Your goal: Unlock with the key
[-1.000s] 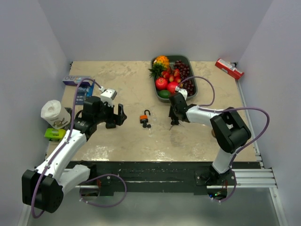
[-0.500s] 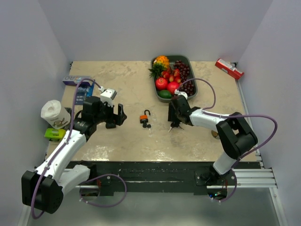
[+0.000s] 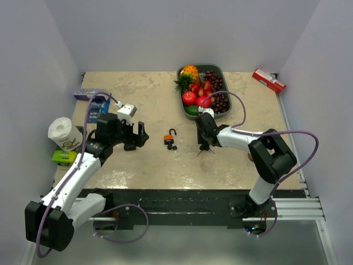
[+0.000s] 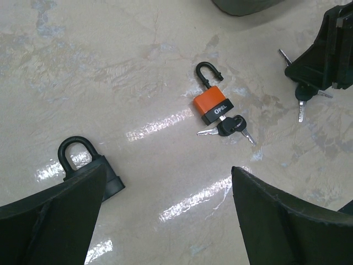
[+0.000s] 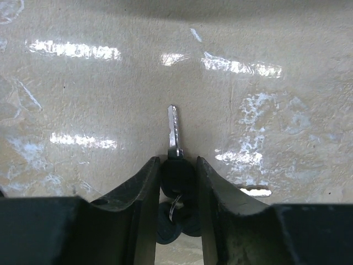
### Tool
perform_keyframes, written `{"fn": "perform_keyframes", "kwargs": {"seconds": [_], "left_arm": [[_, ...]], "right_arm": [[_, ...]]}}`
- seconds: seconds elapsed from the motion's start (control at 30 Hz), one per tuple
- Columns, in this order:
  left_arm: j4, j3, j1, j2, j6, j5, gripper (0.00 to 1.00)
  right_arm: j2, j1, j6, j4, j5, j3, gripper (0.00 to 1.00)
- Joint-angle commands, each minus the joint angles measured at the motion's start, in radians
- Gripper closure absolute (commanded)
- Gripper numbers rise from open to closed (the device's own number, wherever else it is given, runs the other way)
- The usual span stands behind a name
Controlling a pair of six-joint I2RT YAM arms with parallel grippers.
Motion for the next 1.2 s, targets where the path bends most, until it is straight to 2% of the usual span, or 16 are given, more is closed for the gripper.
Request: {"fn": "perform_keyframes", "kwargs": {"seconds": [0.0,0.1,0.23,0.3,0.53,0.63,0.8,0.97,1.17], "left_arm": [[0.04,-0.007,0.006,-0.019,-0.024,0.04,0.01],[0.054,-0.004,0.006,-0.018,-0.042,0.062,0.01],[0.095,-0.008,0.006,-0.03,-0.119,0.1,0.01],[0.13,-0.04,0.006,-0.056,-0.189,0.137,0.01],[0.402,-0.172,0.006,-0.105,-0.393,0.238,0.01],[0.453,-0.191,0.006,-0.062,-0.427,0.281,0.02],[0.447,-0.188,0.006,-0.048,-0.409,0.309,0.03],[0.523,-0.203,0.006,-0.028,-0.443,0.368,0.02],[0.762,-0.258,0.003,0.019,-0.599,0.446,0.04]], "right_arm": [[-0.008,0.005,0.015,-0.035,-0.03,-0.022,0.77],[-0.022,0.005,0.021,0.008,-0.079,-0.036,0.91],[-0.052,0.004,0.036,0.064,-0.147,-0.047,1.0],[-0.065,0.005,0.039,0.091,-0.184,-0.053,1.0],[-0.14,0.004,0.042,0.14,-0.23,-0.072,1.0],[-0.151,0.004,0.036,0.127,-0.225,-0.076,1.0],[-0.177,0.005,0.036,0.136,-0.23,-0.114,1.0],[-0.273,0.005,0.067,0.301,-0.311,-0.223,1.0],[-0.401,0.005,0.102,0.456,-0.398,-0.295,1.0]]}}
